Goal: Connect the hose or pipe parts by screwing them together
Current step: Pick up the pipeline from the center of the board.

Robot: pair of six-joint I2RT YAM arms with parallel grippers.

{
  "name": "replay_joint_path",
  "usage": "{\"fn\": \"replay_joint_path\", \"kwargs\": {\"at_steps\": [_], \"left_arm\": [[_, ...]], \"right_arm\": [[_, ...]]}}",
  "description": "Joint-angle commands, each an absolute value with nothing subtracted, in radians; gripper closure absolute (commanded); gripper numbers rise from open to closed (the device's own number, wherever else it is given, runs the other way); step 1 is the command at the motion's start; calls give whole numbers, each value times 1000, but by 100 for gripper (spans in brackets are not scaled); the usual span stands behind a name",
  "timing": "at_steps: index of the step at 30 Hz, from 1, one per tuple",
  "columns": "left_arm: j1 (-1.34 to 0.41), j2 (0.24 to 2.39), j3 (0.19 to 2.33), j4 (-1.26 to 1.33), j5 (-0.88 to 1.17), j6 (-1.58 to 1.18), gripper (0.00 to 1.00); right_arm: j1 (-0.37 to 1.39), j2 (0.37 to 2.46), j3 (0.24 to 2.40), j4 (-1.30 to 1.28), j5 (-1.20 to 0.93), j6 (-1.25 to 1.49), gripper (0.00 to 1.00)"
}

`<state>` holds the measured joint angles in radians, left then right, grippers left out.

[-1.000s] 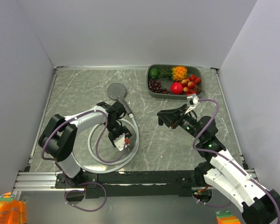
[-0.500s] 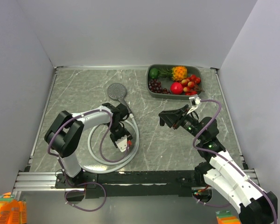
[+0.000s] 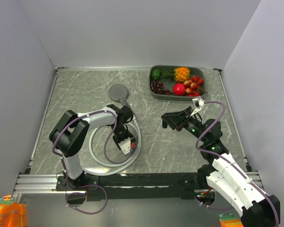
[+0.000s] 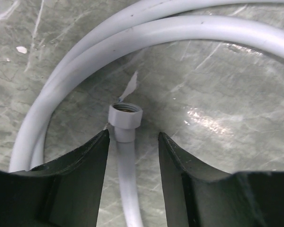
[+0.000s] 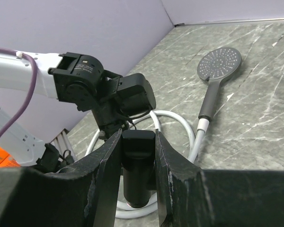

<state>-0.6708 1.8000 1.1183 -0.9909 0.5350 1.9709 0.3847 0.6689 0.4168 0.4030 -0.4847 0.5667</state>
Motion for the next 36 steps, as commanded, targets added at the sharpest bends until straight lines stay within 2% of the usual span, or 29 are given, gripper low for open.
{"fn": "replay_joint_path", "kwargs": {"at_steps": [1,17,36], "left_arm": [[-683,1819,1149,-1009,548,2379,49],[-712,1806,1135,-997,564,2500,51],[-726,1798,1126,-982,542,2457,57]], "right_arm": [[370,650,413,491,-515,587,100],[350,658,396,512,-549,611,100],[334,652,393,505,-569,612,100]]}}
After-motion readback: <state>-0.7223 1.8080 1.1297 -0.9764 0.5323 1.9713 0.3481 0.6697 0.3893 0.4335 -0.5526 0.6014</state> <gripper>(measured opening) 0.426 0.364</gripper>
